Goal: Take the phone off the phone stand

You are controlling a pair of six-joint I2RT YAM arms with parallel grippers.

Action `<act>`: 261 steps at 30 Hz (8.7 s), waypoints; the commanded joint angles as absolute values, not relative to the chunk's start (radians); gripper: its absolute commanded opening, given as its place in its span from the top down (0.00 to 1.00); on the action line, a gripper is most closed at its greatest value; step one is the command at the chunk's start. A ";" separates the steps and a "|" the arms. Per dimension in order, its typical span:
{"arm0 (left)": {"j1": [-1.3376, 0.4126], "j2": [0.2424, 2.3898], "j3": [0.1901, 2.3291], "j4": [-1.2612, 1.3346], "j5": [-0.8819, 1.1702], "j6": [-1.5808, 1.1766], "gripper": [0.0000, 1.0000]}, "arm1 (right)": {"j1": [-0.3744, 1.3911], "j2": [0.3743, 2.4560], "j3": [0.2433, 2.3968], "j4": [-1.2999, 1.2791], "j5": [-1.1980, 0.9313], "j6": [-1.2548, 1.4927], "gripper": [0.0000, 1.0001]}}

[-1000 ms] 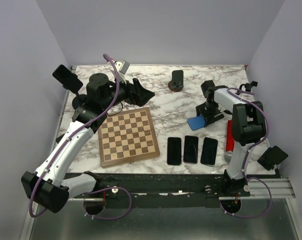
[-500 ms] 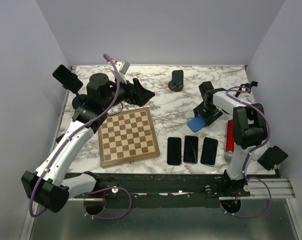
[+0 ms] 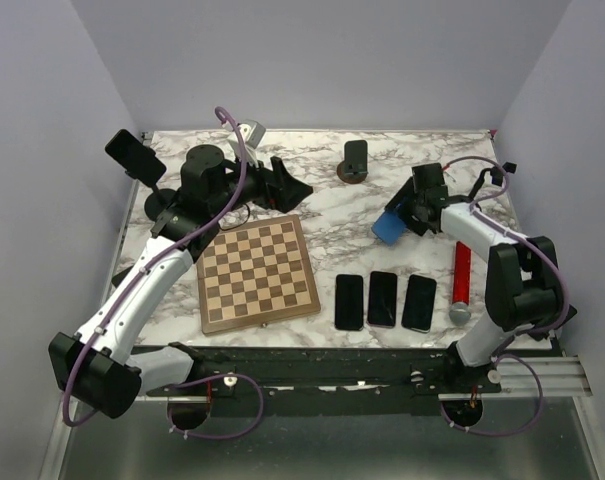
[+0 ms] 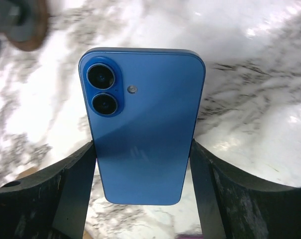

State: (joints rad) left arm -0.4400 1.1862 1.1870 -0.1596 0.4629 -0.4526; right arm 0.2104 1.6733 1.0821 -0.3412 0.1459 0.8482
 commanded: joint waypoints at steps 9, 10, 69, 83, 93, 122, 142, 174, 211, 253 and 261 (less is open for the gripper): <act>-0.427 1.235 1.163 -0.076 0.596 -0.509 0.05 | 0.212 1.507 0.927 0.277 -0.370 0.700 0.99; -0.423 1.241 1.162 -0.054 0.636 -0.523 0.07 | 0.212 1.500 0.917 0.321 -0.422 0.692 0.99; -0.623 1.624 1.208 0.482 0.914 -0.936 0.12 | 0.236 1.421 0.636 1.346 -0.938 1.345 0.99; -0.610 1.637 1.242 0.405 0.871 -0.875 0.08 | 0.264 1.436 0.630 1.291 -0.890 1.331 0.99; -0.605 1.602 1.174 0.516 0.835 -0.919 0.39 | 0.282 1.444 0.610 1.284 -0.818 1.346 0.99; -0.583 1.648 1.222 0.247 0.725 -0.790 1.00 | 0.300 1.454 0.611 1.051 -0.788 1.249 0.95; -0.610 1.806 1.382 -0.120 0.488 -0.723 1.00 | 0.350 1.475 0.623 0.701 -0.591 1.042 0.94; -0.896 2.385 2.257 -1.293 -0.510 -0.753 1.00 | 0.346 0.949 0.895 -0.498 0.330 0.641 0.81; -0.862 2.334 2.193 -0.965 -0.123 -0.644 0.31 | 0.347 1.016 0.737 -0.368 0.208 0.730 0.59; 0.356 1.055 1.092 -0.365 0.086 -0.711 0.14 | 0.601 2.057 1.361 -0.258 -0.018 0.500 0.52; 0.386 1.184 1.075 -0.184 0.038 -0.547 0.23 | 0.601 1.983 1.259 -0.209 -0.155 0.499 0.55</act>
